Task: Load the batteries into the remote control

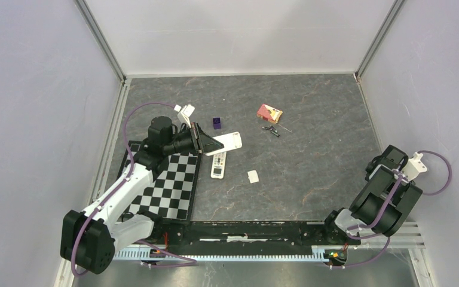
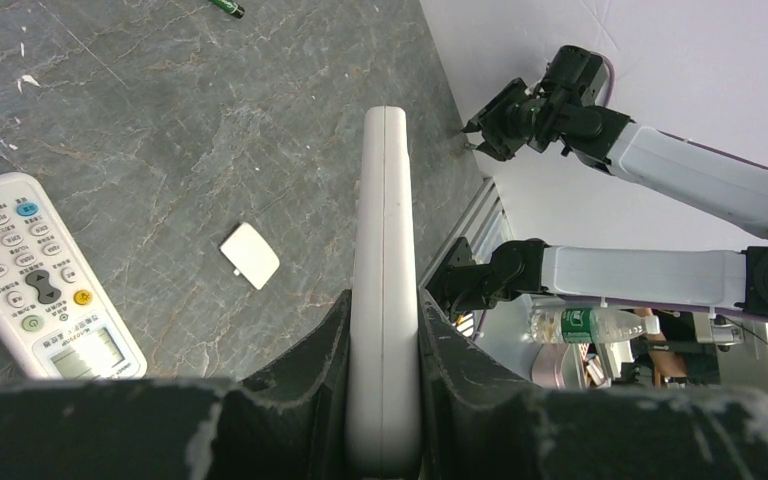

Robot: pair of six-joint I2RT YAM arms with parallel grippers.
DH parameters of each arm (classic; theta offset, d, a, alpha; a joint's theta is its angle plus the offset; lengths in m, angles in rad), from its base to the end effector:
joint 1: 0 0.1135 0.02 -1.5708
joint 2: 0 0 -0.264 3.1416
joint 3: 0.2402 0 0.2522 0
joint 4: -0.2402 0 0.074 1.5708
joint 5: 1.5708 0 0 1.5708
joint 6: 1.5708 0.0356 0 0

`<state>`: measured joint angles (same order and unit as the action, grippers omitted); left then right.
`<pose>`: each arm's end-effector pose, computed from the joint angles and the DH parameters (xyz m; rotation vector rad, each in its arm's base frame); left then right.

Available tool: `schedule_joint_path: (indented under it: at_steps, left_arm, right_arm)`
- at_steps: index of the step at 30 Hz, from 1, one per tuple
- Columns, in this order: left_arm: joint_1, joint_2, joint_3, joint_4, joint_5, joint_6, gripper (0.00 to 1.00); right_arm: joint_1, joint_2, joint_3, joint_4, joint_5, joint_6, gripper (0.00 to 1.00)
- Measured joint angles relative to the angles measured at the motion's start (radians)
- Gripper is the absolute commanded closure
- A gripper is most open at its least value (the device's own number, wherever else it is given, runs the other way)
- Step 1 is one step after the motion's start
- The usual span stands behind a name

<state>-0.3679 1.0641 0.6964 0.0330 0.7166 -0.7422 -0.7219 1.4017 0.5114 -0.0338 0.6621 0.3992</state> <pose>0.2130 -0.1072 0.2791 0.1522 2.0801 -1.3965 0.1640 -0.1736 0.1396 1.5385 1.9212 -0.9611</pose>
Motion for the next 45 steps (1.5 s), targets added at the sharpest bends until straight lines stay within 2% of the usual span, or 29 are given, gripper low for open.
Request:
schedule_joint_path:
  at_steps: [3,10,20,29,38,45]
  left_arm:
    - [0.0,0.0,0.0,0.001,0.001,-0.001,0.98]
    - [0.0,0.0,0.0,0.011,0.005,-0.006,0.98]
    - [0.0,0.0,-0.003,0.03,0.024,-0.016,0.98]
    - [0.0,0.0,-0.006,0.03,0.024,-0.016,0.98]
    - [0.0,0.0,-0.006,0.03,0.024,-0.017,0.98]
    - [0.0,0.0,-0.011,0.032,0.026,-0.017,0.98]
  right_arm:
    - [0.0,-0.007,-0.007,0.003,0.004,-0.003,0.51]
    - [-0.006,-0.043,-0.042,0.004,0.006,-0.003,0.6]
    - [-0.013,-0.052,-0.05,0.005,-0.003,-0.003,0.62]
    - [-0.034,-0.057,-0.058,0.014,-0.016,0.0,0.69]
    - [-0.069,-0.066,-0.058,0.021,-0.068,0.001,0.72]
    - [-0.1,-0.075,-0.06,0.027,-0.136,0.007,0.78]
